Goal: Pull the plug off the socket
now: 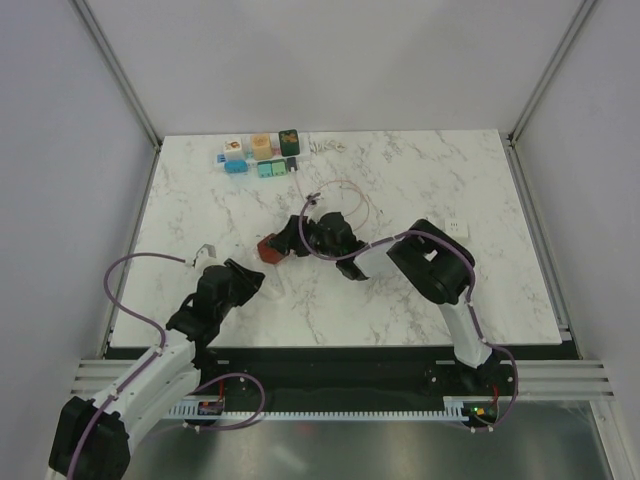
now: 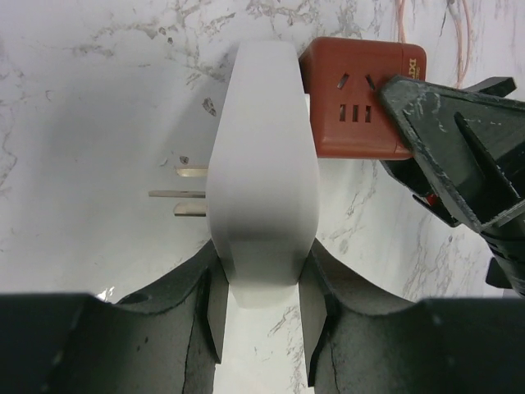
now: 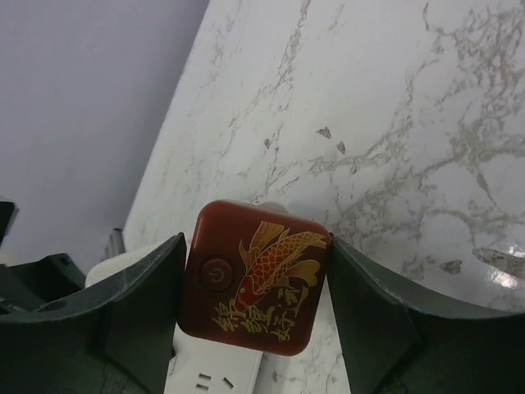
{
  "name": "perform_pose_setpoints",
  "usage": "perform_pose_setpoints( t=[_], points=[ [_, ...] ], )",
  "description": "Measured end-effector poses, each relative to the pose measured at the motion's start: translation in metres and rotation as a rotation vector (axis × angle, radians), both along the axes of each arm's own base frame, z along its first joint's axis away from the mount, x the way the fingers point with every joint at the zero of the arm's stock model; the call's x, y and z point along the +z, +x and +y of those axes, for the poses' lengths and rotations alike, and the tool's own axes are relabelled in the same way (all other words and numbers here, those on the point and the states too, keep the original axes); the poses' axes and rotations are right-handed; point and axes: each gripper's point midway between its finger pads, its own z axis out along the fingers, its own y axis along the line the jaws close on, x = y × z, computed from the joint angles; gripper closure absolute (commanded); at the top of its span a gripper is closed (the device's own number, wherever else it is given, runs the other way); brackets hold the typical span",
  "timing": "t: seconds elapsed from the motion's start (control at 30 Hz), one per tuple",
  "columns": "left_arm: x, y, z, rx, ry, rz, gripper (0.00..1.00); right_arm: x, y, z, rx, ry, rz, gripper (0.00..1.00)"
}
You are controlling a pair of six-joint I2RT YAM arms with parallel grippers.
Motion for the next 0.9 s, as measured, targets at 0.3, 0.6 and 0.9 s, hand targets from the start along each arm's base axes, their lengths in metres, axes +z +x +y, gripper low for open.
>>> perform_pose_setpoints(
  t=[0.3,0.6,0.9],
  points=[
    [0.000,-0.001,-0.003,-0.011,-0.002,0.007,0.98,0.002,-0.001,-0.014,0.031,0.237,0.159,1.00],
    [-0.002,0.001,0.004,0.046,-0.014,0.018,0.98,0.015,-0.001,0.006,-0.052,0.010,0.029,1.00],
    [-0.001,0.001,0.004,0.055,-0.018,0.024,0.98,0.022,0.006,-0.007,-0.203,-0.188,-0.097,1.00]
  ],
)
